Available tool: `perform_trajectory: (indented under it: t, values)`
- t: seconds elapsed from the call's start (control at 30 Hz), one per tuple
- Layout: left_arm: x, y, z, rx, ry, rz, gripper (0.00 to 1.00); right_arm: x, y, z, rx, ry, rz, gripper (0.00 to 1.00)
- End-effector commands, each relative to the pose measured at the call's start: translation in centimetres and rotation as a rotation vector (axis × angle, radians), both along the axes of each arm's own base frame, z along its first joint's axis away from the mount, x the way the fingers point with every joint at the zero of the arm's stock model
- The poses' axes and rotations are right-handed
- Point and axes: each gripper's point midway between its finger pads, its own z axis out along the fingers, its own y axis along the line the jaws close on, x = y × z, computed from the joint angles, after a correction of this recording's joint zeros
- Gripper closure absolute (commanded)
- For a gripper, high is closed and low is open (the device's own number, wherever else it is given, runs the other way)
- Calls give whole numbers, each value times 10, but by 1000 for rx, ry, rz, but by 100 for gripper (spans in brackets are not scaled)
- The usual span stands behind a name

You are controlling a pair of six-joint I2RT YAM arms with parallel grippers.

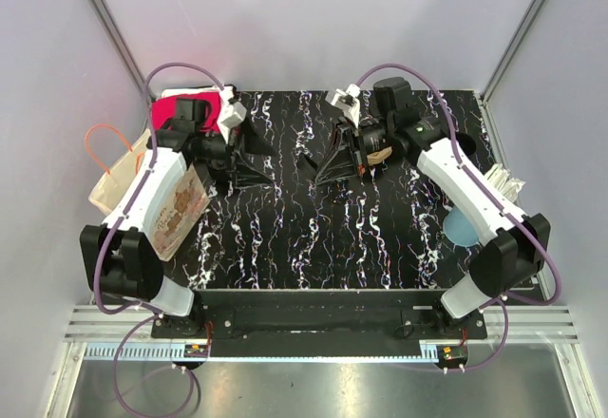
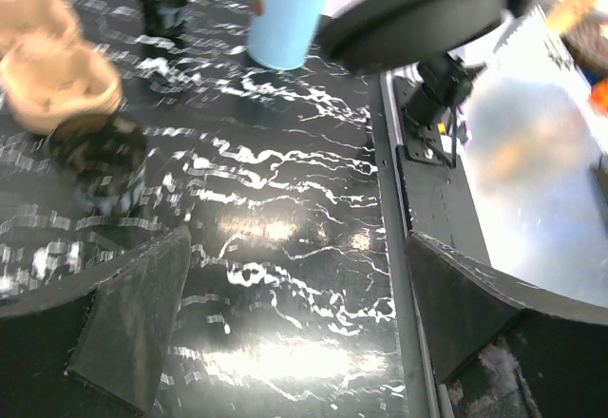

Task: Pack the takeout coffee

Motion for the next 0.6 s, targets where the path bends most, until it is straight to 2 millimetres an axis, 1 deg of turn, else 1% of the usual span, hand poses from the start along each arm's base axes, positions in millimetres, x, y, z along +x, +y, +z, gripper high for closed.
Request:
perform_trajectory:
  t: [0.0, 0.03, 0.13, 0.2, 0.33, 0.43, 0.47, 0.53, 0.57]
  values:
    - [-43, -20, 30, -198, -133, -229, 2, -41, -18, 26, 72, 142, 252, 85]
    - [-48, -26, 30, -203, -150, -252, 2, -41, -18, 25, 72, 142, 253, 85]
    - [-53, -34, 31, -208, -159, -285, 2, -42, -17, 21, 72, 141, 256, 86]
    - [-54, -38, 32, -210, -159, -297, 2, -41, -16, 20, 70, 145, 256, 86]
    - [-65, -48, 34, -219, -166, -340, 2, -42, -13, 17, 65, 155, 266, 86]
    - [-69, -56, 36, -226, -172, -365, 3, -43, -9, 10, 55, 175, 279, 86]
    - [-71, -57, 39, -225, -165, -367, 4, -43, -7, 8, 49, 187, 283, 86]
    - [-70, -61, 39, -233, -176, -375, 5, -43, -5, 8, 50, 183, 289, 86]
    - [-70, -62, 40, -229, -150, -372, 5, -43, -5, 8, 50, 183, 291, 86]
